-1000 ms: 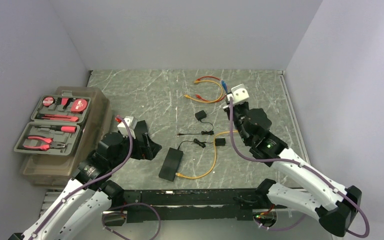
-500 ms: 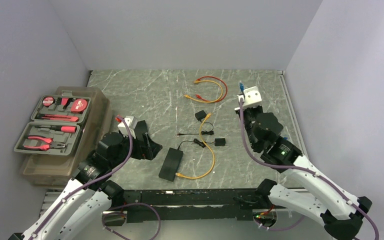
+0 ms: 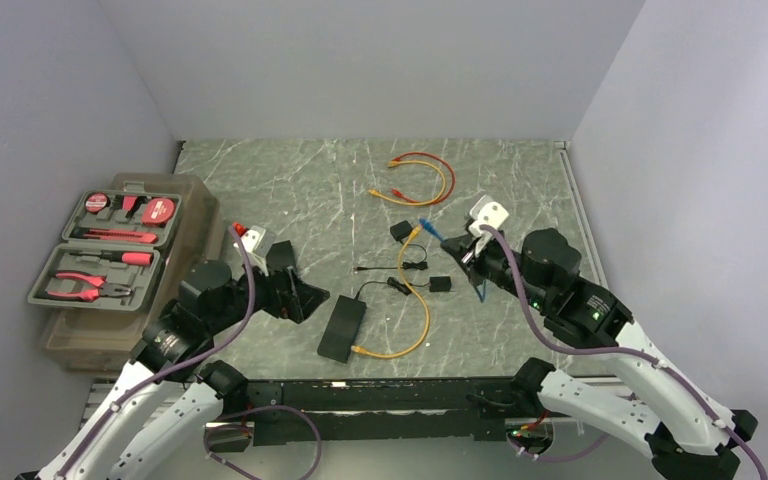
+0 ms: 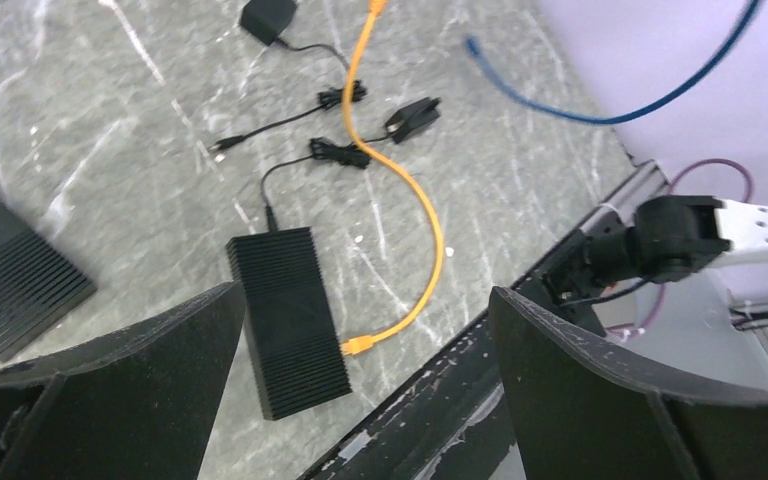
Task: Insert the plug into the switch port
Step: Pick up the connector from the center of the board.
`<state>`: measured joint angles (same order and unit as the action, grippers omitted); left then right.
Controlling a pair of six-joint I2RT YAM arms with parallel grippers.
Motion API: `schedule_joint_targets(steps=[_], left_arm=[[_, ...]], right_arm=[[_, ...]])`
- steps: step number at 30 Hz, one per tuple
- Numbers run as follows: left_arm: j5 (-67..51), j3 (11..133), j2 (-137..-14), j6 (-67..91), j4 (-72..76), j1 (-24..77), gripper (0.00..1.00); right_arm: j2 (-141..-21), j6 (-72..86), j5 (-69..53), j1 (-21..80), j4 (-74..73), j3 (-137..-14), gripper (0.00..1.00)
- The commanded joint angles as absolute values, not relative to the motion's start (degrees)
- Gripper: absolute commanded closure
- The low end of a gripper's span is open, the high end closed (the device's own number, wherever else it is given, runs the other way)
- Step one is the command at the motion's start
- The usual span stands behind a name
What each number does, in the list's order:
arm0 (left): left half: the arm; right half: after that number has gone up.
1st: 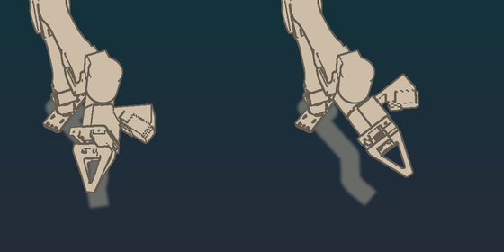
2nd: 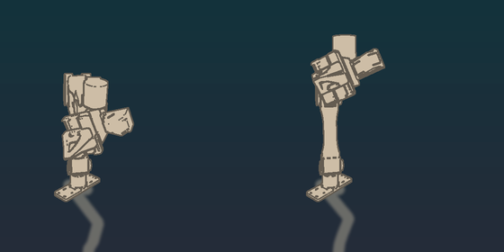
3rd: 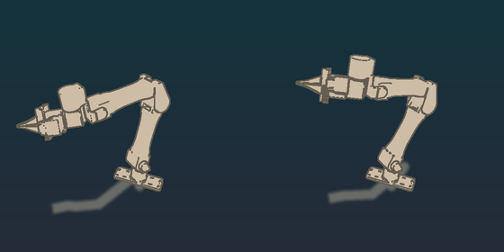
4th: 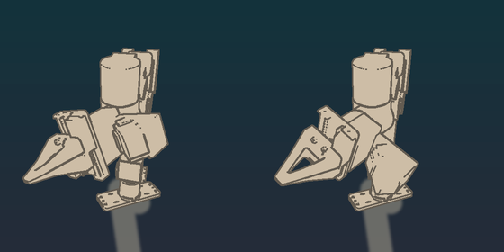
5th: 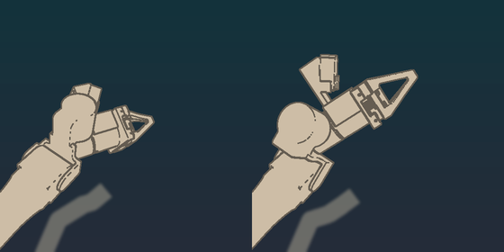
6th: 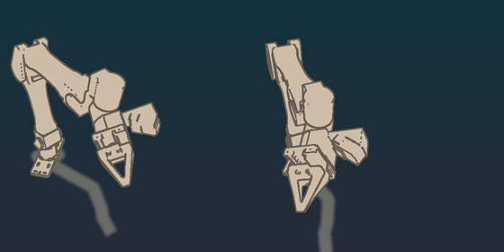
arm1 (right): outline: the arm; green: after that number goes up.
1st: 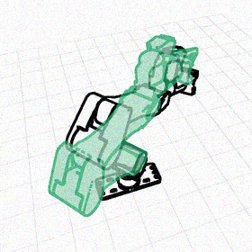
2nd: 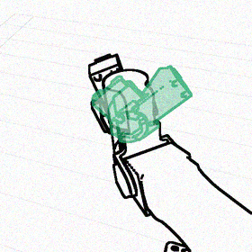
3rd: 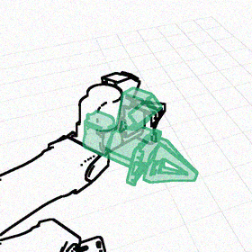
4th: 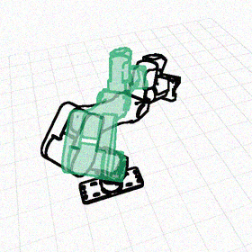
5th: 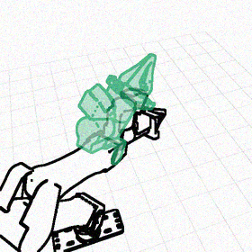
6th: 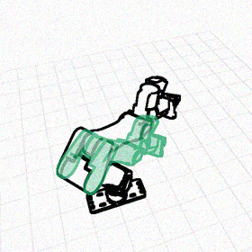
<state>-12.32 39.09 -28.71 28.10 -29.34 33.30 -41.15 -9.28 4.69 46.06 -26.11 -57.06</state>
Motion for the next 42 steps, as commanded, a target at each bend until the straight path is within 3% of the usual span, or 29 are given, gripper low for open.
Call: schedule_joint_targets(steps=[1,12,23,42], left_arm=[[-19.5,43.6,-27.7,25.1,-26.2,33.0,0.01],[-37.4,43.4,-24.8,23.8,-18.2,33.0,0.01],[-44.4,43.4,-26.5,26.7,-9.7,33.0,0.01],[-50.4,41.9,-30.4,34.2,2.3,33.0,0.23]], right_arm=[[-41.4,-8.0,-12.8,46.4,-29.0,-59.8,1.00],[-46.6,-6.1,-30.3,46.4,-31.7,-63.2,1.00],[-51.2,-3.8,-43.7,46.3,-31.8,-66.8,1.00],[-56.5,-1.4,-50.9,46.5,-23.8,-66.5,1.00]])
